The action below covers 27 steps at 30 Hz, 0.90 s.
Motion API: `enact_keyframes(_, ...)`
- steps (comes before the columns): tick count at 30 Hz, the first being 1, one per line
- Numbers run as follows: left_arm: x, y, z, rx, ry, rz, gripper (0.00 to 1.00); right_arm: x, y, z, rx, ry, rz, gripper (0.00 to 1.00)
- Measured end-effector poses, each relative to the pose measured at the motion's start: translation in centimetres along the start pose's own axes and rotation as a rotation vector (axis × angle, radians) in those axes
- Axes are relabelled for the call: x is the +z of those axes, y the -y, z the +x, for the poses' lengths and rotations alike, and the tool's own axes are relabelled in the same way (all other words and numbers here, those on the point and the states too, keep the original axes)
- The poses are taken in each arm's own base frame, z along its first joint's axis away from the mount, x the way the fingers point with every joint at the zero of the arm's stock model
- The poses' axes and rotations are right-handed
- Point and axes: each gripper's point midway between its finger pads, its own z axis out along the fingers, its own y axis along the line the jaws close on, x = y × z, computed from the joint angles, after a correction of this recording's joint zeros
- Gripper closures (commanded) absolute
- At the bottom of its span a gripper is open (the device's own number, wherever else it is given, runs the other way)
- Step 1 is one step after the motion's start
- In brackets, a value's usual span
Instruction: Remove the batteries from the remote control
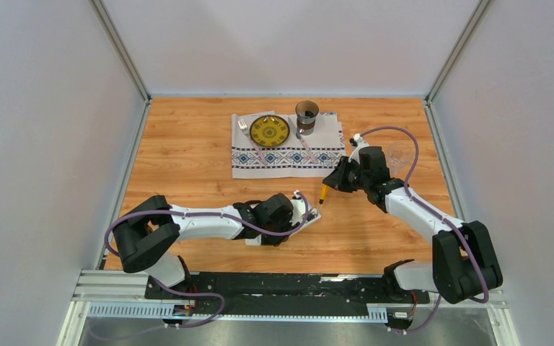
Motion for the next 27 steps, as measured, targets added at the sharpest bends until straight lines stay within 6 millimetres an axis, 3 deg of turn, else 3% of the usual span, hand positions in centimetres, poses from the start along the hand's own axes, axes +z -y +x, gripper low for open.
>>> enact_keyframes(27, -0.06, 0.07, 0.05, -0.031, -0.016, -0.003, 1.00, 0.92, -0.13, 0.24, 0.076, 0.071, -0.028, 1.00)
